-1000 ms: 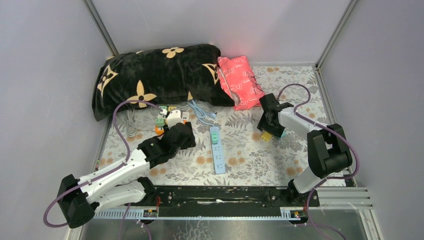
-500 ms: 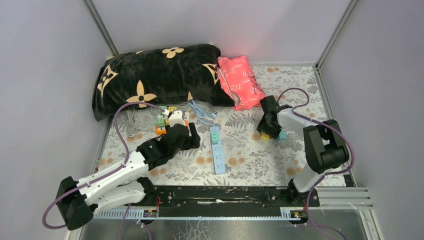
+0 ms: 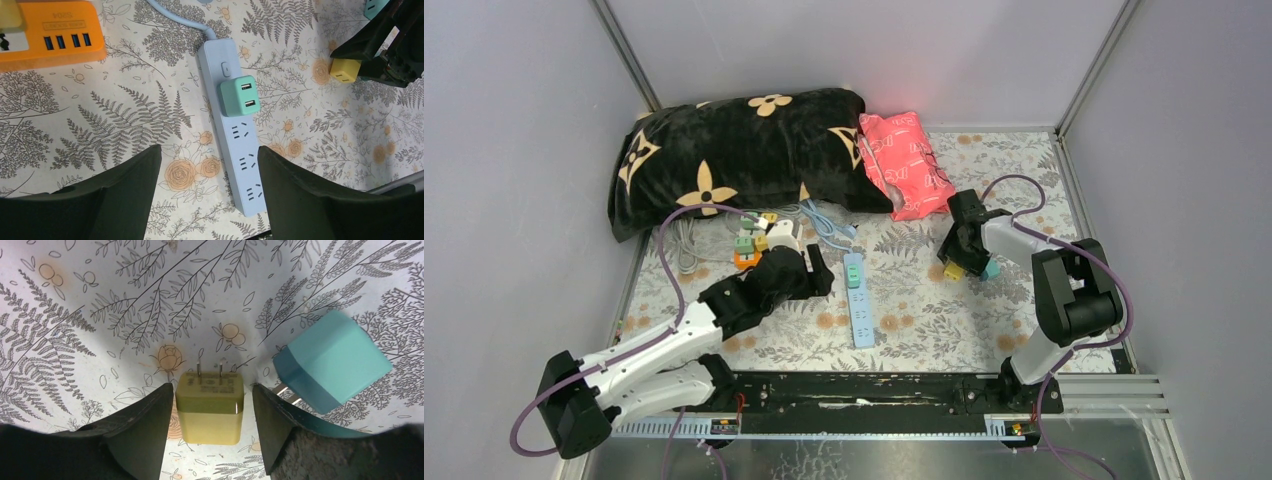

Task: Insert the plug
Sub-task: Pick up the plug from the center of the board.

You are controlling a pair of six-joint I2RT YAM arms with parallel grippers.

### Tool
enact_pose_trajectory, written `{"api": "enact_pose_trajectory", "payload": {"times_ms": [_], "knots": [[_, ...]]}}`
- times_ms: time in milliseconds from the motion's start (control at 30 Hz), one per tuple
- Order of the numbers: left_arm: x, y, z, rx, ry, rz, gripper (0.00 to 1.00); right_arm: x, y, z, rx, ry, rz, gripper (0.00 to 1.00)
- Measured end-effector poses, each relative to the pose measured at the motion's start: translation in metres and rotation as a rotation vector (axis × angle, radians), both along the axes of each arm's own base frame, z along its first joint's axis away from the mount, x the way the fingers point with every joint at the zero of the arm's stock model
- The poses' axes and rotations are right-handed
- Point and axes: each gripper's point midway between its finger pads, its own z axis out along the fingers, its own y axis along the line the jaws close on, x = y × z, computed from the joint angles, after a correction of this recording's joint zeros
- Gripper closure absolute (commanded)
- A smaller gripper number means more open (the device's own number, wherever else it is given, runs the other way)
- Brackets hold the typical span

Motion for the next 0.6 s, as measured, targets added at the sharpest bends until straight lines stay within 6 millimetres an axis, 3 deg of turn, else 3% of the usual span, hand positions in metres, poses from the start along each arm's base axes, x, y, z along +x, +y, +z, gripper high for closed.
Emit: {"api": "enact_pose_trajectory", "payload": {"times_ms": [267, 600], "knots": [[-0.001, -0.008, -0.003, -0.016, 0.017, -0.024, 0.22, 0.0, -0.005, 0.0, -0.008, 0.005, 0.015, 0.42], [-0.002, -0.018, -0.006, -0.042, 0.04, -0.05, 0.21, 0.0, 0.005, 0.0, 0.048, 0.012, 0.038, 0.64]]}}
